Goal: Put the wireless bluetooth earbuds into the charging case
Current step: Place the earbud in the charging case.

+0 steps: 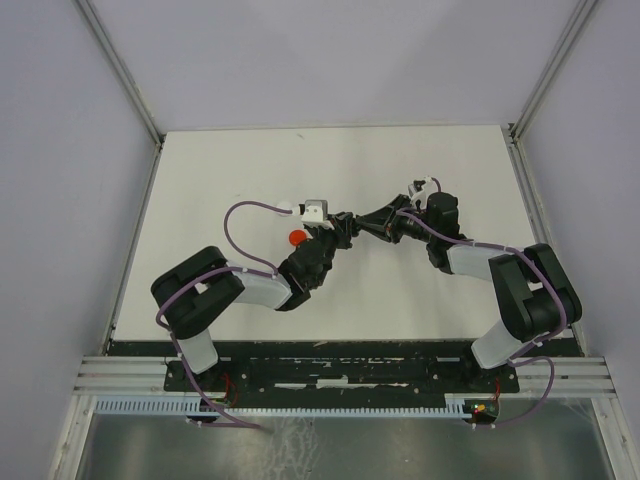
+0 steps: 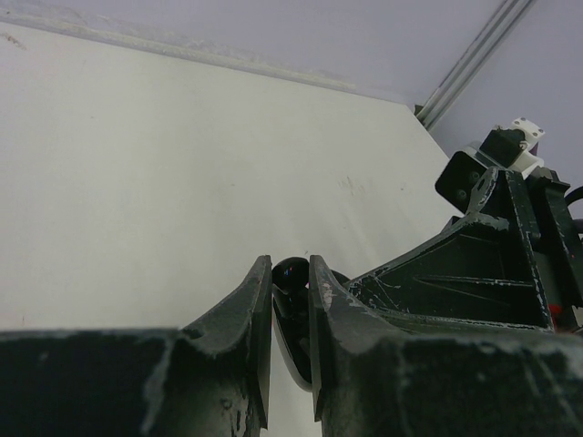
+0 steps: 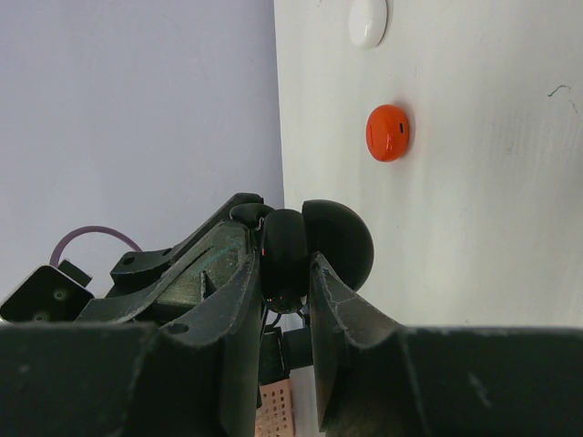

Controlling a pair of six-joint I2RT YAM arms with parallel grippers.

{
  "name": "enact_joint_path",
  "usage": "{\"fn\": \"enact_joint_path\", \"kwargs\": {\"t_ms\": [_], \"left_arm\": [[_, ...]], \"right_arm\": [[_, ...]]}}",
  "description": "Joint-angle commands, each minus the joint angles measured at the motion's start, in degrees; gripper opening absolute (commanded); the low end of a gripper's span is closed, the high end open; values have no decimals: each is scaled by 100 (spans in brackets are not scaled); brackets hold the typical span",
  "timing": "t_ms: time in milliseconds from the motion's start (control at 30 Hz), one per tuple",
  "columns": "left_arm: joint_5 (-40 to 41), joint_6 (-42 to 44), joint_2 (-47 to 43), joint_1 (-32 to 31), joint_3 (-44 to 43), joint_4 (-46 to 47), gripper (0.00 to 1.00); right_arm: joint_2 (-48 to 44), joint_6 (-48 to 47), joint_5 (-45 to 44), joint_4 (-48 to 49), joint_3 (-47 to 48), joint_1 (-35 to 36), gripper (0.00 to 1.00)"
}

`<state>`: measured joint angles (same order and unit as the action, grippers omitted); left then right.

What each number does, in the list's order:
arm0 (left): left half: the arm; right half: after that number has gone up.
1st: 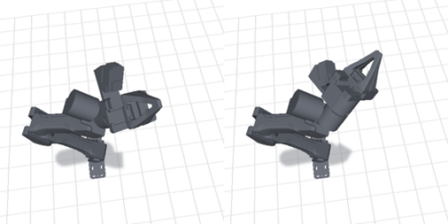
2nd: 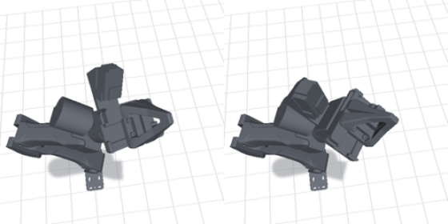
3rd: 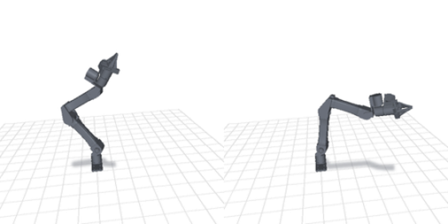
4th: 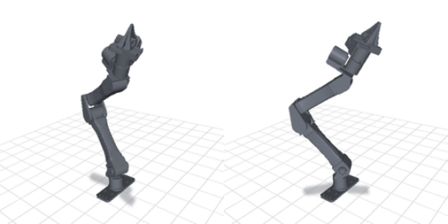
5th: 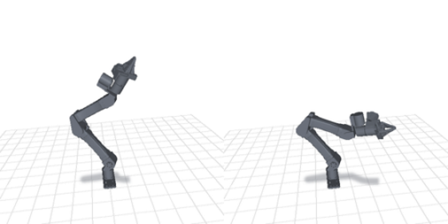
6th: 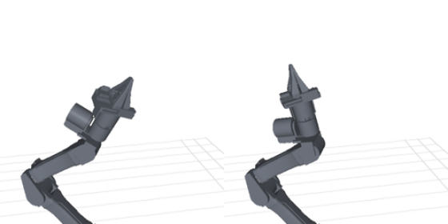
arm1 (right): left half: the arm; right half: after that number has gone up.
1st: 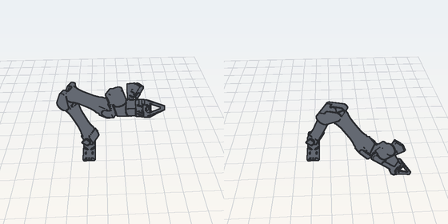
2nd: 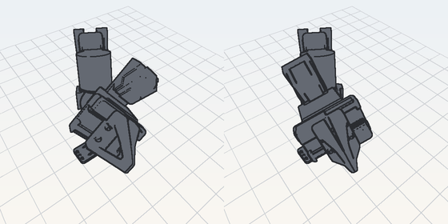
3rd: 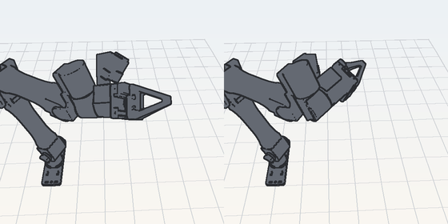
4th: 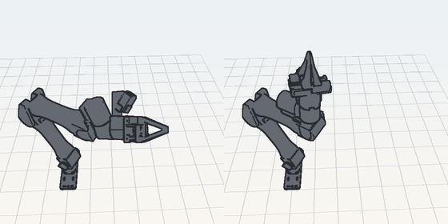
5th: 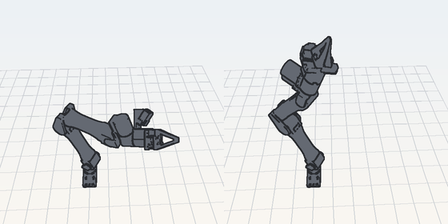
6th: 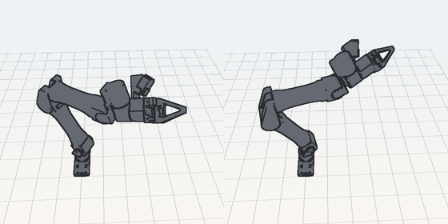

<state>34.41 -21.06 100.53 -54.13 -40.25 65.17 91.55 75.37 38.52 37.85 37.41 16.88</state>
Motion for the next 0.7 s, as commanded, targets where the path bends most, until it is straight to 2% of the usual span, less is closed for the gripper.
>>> {"fn": "enact_joint_path", "kwargs": {"t_ms": [0,667], "left_arm": [[69,-135,-11,-30,-141,152,3],[-31,-225,2,-39,-23,169,3]], "right_arm": [[-243,-58,6,198,199,34,6],[-243,-67,-1,226,159,34,6]]}}
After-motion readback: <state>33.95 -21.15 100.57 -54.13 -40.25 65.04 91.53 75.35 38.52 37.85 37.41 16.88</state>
